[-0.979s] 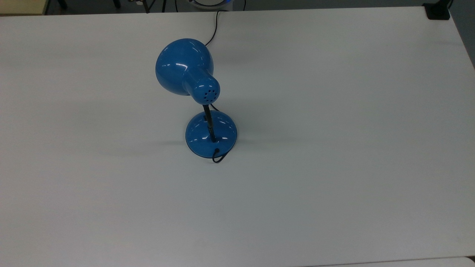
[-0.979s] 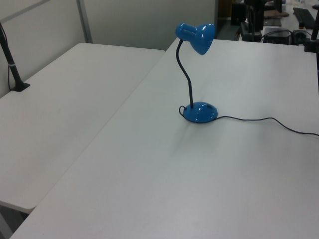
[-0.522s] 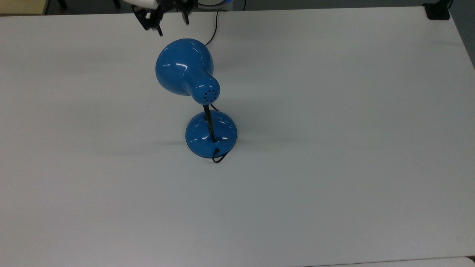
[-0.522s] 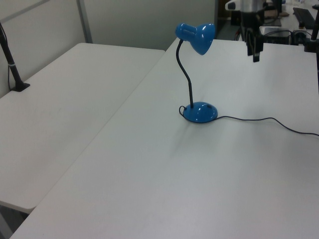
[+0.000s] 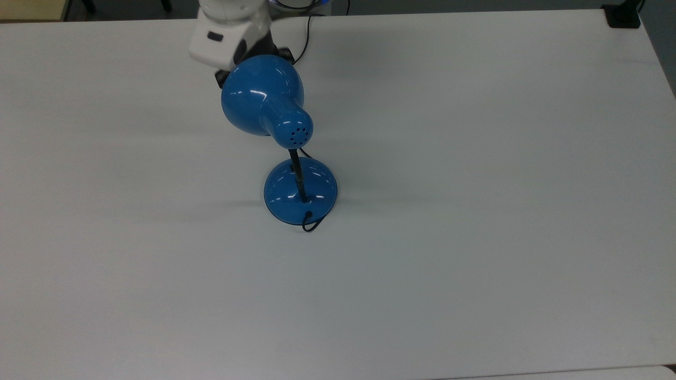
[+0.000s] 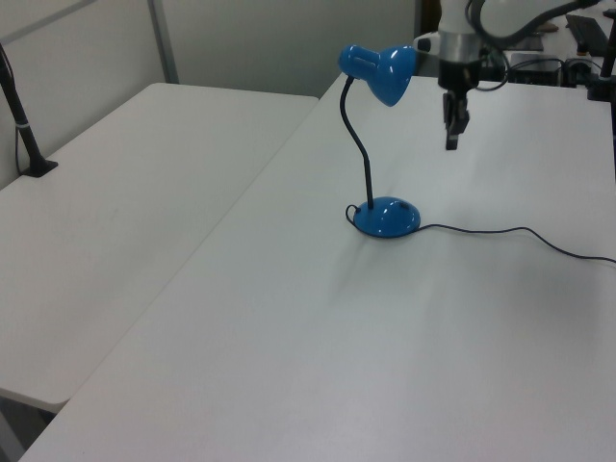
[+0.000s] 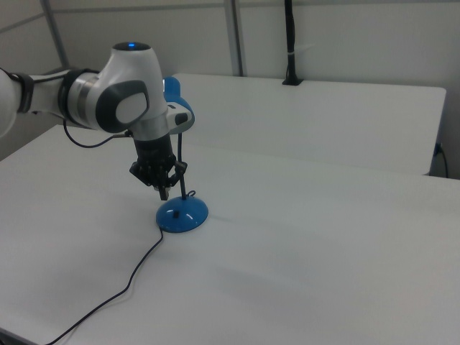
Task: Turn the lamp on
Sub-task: 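Lower the gripper past the shade toward the lamp's round blue base, then press down on the switch on the lamp base with the gripper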
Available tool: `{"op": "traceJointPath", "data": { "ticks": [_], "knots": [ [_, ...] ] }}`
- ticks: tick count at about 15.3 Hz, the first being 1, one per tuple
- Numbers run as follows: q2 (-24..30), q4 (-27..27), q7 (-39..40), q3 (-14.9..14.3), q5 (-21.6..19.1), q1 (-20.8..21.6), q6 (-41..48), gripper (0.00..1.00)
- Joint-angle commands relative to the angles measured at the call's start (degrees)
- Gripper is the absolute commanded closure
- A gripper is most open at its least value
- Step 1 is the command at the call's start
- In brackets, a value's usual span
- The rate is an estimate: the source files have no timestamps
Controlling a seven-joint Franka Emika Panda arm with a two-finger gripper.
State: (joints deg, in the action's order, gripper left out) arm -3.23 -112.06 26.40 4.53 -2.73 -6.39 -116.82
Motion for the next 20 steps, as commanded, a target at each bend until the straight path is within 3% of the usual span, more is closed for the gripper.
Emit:
{"op": "traceJointPath", "data": {
  "ticks": [1,9,20],
  "knots": [
    [-1.7,-4.8,-8.6,2.8,-0.7,0.9,-13.4,1.00],
    [-8.5,-5.2,-16.5,3.2,-0.5,3.5,-25.8,1.00],
    [-10.5,-5.2,-16.6,2.7,2.3,2.2,-26.4,1.00]
  ]
}}
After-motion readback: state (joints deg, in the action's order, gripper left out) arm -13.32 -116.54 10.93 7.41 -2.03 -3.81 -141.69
